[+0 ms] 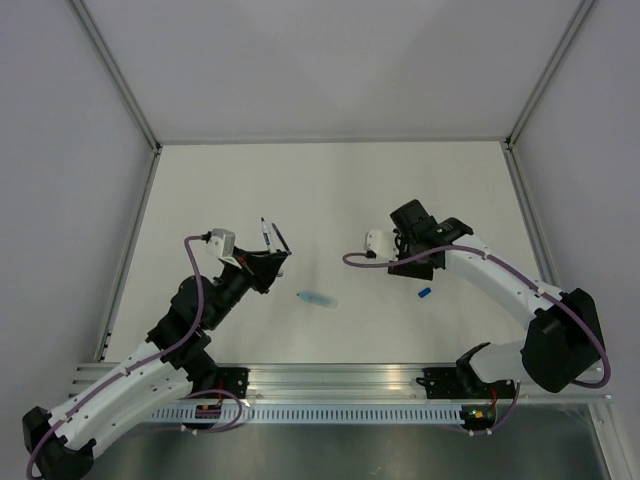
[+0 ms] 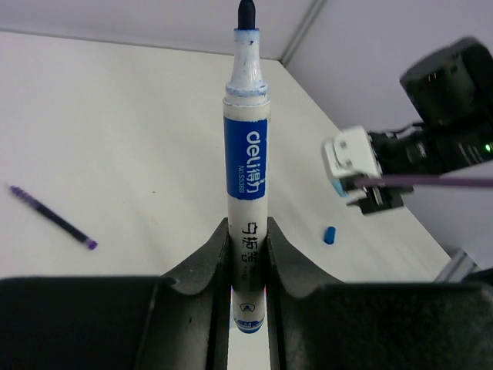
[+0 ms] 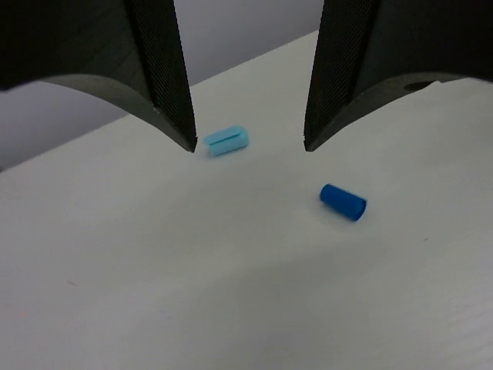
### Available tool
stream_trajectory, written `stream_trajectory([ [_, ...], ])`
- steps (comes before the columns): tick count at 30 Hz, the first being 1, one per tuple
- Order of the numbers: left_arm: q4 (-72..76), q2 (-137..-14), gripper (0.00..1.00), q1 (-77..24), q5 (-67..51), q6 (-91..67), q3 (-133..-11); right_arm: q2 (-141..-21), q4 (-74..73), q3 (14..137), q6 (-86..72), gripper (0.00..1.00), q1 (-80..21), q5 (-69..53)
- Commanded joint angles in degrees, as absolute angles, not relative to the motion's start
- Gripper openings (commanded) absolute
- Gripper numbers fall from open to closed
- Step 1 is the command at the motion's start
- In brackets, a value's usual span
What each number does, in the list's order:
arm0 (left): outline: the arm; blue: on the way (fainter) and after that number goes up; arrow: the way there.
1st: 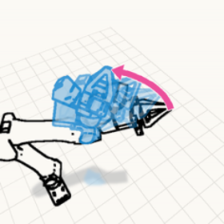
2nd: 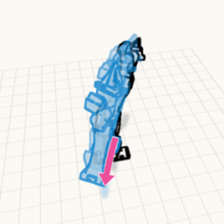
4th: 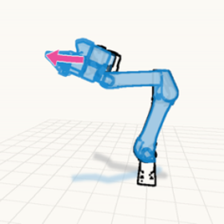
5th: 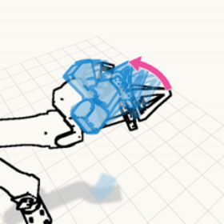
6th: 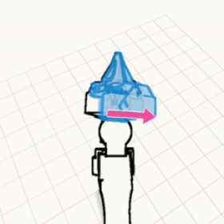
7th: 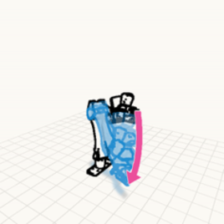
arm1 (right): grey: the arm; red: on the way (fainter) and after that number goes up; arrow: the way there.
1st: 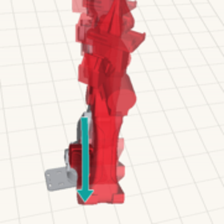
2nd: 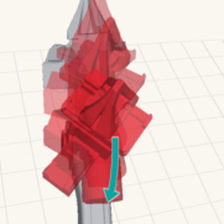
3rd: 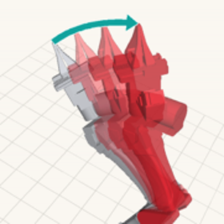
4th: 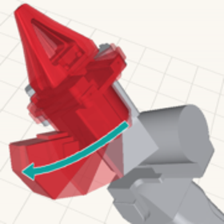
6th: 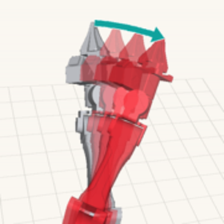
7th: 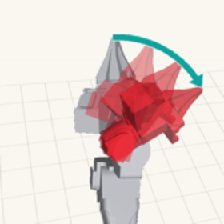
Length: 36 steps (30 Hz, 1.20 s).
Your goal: Insert the pens into the pen caps
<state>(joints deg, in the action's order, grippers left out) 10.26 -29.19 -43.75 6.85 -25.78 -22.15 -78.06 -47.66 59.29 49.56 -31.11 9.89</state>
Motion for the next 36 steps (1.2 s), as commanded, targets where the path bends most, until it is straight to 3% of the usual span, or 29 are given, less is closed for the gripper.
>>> stream_trajectory([
  [1, 5.80, -26.64, 0.02, -43.86, 18.36, -27.86, -22.33, -76.47, -56.61, 54.78, 60.72, 0.64, -29.53, 2.20],
  [8, 6.24, -26.98, 0.02, -43.86, 18.46, -27.86, -22.15, -79.01, -50.46, 48.25, 64.95, 0.63, -29.53, 1.23],
  [36, 5.62, -26.72, 0.02, -43.86, 18.99, -28.21, -22.41, -89.64, -44.65, 47.64, 65.92, 0.58, -29.71, 1.49],
])
